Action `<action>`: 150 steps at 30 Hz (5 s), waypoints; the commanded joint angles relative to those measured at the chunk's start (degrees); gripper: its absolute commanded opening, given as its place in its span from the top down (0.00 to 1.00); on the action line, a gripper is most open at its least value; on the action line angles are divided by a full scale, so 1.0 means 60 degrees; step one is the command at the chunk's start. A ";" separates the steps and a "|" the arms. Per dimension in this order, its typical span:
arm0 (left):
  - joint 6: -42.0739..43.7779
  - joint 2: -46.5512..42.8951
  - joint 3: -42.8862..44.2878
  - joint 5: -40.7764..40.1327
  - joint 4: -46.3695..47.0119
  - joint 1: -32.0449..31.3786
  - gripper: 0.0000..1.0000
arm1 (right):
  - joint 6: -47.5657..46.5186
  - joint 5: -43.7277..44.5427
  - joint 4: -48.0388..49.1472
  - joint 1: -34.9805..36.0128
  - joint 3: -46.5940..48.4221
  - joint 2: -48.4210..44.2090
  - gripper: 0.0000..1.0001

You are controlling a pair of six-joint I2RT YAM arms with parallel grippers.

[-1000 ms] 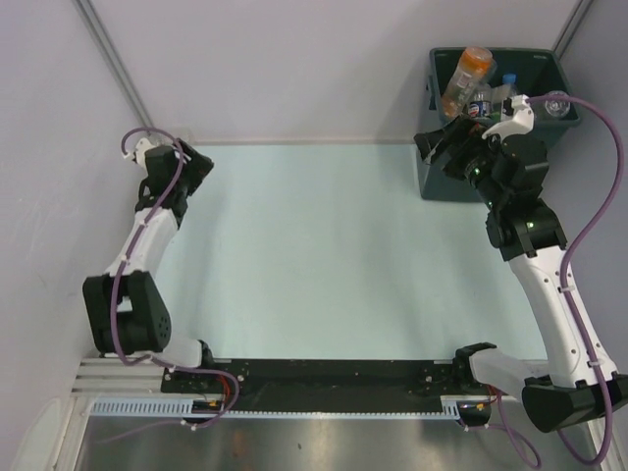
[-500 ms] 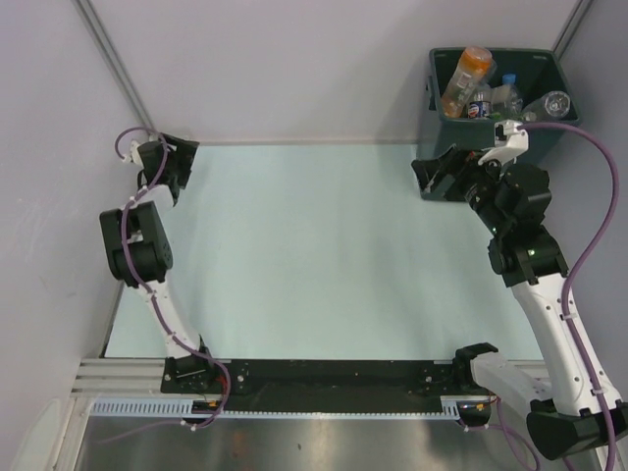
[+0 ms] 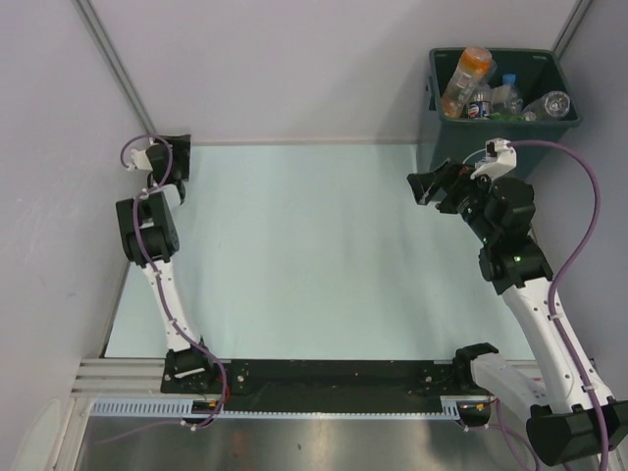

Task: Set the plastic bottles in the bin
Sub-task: Pick up the plastic bottle from the corner of the board.

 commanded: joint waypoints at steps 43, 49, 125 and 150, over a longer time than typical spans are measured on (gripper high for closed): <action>0.0085 0.4239 0.6081 -0.2172 -0.0693 -0.0113 0.66 | 0.0844 0.0844 0.1875 -0.0507 -0.1656 0.0210 0.03; 0.0819 0.3419 0.5278 -0.1894 -0.0371 -0.0245 0.92 | 0.0917 0.0859 0.1802 -0.0522 -0.1671 0.0049 0.03; 0.9286 -1.4204 -0.7177 0.8932 -0.4852 -0.8331 0.92 | -0.0489 -0.1998 0.3868 0.5850 -0.0294 0.0635 0.45; 0.9872 -1.5933 -0.6957 0.1081 -0.7504 -0.8331 0.00 | -0.6043 0.7585 0.1408 0.2903 0.5592 0.2068 0.71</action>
